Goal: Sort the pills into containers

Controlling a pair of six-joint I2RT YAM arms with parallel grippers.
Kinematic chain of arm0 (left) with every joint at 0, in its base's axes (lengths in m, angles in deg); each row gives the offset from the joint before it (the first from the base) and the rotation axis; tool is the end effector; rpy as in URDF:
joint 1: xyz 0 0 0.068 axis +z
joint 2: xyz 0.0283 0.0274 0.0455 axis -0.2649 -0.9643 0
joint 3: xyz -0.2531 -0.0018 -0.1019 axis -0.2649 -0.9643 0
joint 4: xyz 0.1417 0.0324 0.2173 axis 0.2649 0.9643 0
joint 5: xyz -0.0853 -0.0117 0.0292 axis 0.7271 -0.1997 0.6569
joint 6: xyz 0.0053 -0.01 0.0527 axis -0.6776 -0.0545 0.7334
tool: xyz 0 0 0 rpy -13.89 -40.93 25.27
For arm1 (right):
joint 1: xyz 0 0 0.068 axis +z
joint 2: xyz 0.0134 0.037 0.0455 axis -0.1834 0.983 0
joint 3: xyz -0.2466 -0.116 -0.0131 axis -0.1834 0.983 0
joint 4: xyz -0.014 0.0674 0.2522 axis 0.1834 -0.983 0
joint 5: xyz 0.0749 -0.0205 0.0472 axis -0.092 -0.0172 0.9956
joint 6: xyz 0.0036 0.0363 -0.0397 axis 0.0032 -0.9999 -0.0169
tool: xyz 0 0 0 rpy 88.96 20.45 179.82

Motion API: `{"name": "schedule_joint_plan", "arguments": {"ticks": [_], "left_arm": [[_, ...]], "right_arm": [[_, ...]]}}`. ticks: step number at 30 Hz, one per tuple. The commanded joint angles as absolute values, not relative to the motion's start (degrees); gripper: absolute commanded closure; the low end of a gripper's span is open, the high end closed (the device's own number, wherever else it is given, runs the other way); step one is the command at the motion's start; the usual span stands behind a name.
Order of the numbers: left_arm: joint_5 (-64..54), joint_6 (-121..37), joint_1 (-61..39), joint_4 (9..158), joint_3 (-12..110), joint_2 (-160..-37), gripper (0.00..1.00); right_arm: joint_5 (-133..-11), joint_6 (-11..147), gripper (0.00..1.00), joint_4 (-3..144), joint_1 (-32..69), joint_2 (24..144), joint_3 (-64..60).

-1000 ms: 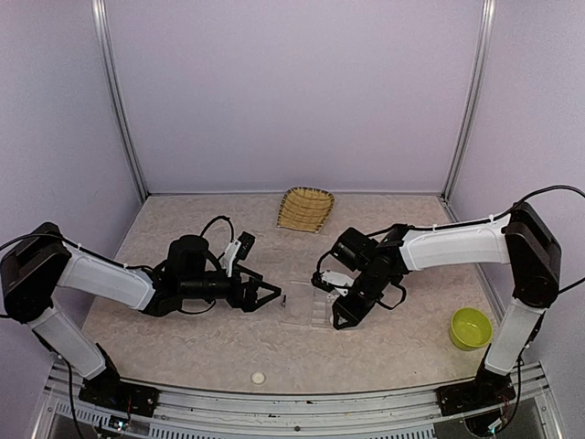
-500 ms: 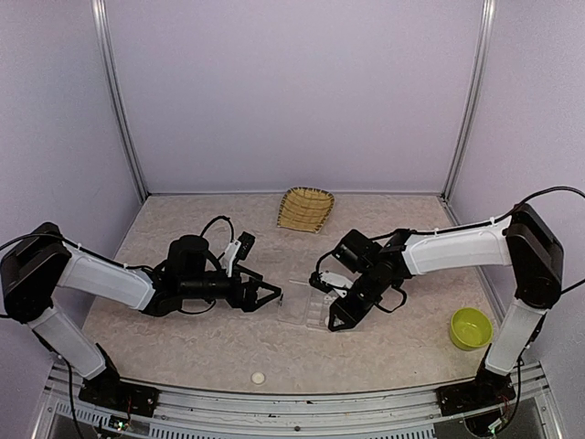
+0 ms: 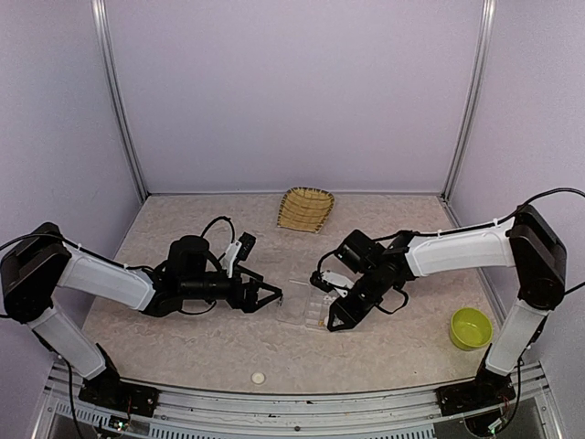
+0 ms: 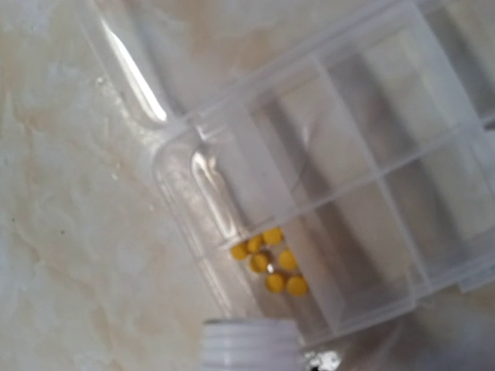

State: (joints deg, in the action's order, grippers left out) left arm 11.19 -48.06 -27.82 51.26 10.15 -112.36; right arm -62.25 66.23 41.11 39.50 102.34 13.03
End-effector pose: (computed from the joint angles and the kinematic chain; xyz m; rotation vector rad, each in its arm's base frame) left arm 0.2102 -0.2175 0.1659 0.7532 1.9564 -1.0932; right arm 0.2042 0.2605 0.1664 -1.1028 2.6809 0.6494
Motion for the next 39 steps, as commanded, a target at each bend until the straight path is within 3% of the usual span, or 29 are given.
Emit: {"name": "schedule_joint_plan", "arguments": {"ticks": [1, 39], "left_arm": [[10.58, -47.1, -28.15, 51.92, 11.41, -112.1, 0.01], [10.14, -47.08, -28.5, 52.0, 11.59, -112.44, 0.01]], "right_arm": [[-62.31, 65.8, 0.97, 41.41, 39.16, 102.91, 13.81], [-61.97, 66.19, 0.99, 64.07, 38.8, 91.47, 27.46]]}}
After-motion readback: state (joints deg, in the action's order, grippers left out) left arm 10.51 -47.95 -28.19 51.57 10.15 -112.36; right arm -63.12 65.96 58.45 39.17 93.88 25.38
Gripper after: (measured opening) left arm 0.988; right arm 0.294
